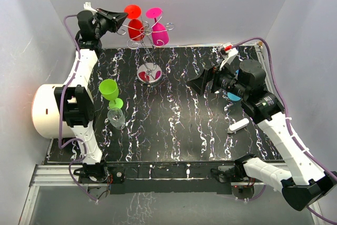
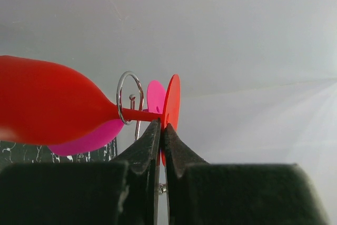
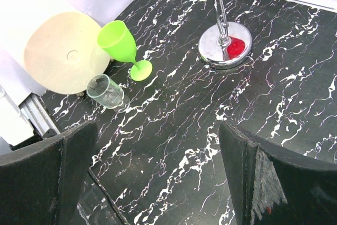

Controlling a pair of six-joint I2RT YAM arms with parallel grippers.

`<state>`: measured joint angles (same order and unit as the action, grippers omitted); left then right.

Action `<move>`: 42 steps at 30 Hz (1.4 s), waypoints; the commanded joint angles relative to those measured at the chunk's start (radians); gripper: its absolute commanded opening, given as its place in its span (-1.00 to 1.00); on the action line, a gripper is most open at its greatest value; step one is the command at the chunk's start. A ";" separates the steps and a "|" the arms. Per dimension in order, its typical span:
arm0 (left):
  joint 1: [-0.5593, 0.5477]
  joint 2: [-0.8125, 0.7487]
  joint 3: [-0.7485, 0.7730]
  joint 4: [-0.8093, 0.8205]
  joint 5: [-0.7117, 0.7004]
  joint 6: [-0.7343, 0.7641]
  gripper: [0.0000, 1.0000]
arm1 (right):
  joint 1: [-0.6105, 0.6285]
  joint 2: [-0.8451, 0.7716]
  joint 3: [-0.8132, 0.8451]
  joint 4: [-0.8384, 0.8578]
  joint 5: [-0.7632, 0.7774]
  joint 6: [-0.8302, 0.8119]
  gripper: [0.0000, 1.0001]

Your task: Take the wine glass off the wine glass rack

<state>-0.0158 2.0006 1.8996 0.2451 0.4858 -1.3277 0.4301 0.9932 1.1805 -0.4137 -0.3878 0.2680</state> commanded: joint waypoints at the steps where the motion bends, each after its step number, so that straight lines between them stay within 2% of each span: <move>1: -0.028 -0.078 0.012 -0.027 0.018 0.009 -1.00 | 0.003 -0.027 0.001 0.075 -0.011 0.007 0.96; 10: -0.025 -0.008 0.118 -0.082 0.000 0.034 -1.00 | 0.004 -0.024 -0.010 0.078 -0.005 0.005 0.96; 18: 0.025 -0.012 0.113 -0.123 -0.007 0.073 -1.00 | 0.003 -0.021 -0.011 0.079 0.001 -0.004 0.96; 28: 0.051 0.107 0.257 -0.195 0.099 0.064 -1.00 | 0.002 -0.006 -0.005 0.087 -0.006 0.002 0.96; 40: 0.063 0.123 0.247 -0.181 0.121 0.055 -1.00 | 0.004 0.005 -0.002 0.093 -0.015 0.005 0.96; 42: 0.067 0.116 0.236 -0.172 0.127 0.053 -0.83 | 0.003 0.002 0.000 0.092 -0.015 0.007 0.97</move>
<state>0.0399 2.1246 2.1082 0.0452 0.5583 -1.2678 0.4301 1.0050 1.1667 -0.3878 -0.3920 0.2687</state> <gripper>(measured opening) 0.023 0.983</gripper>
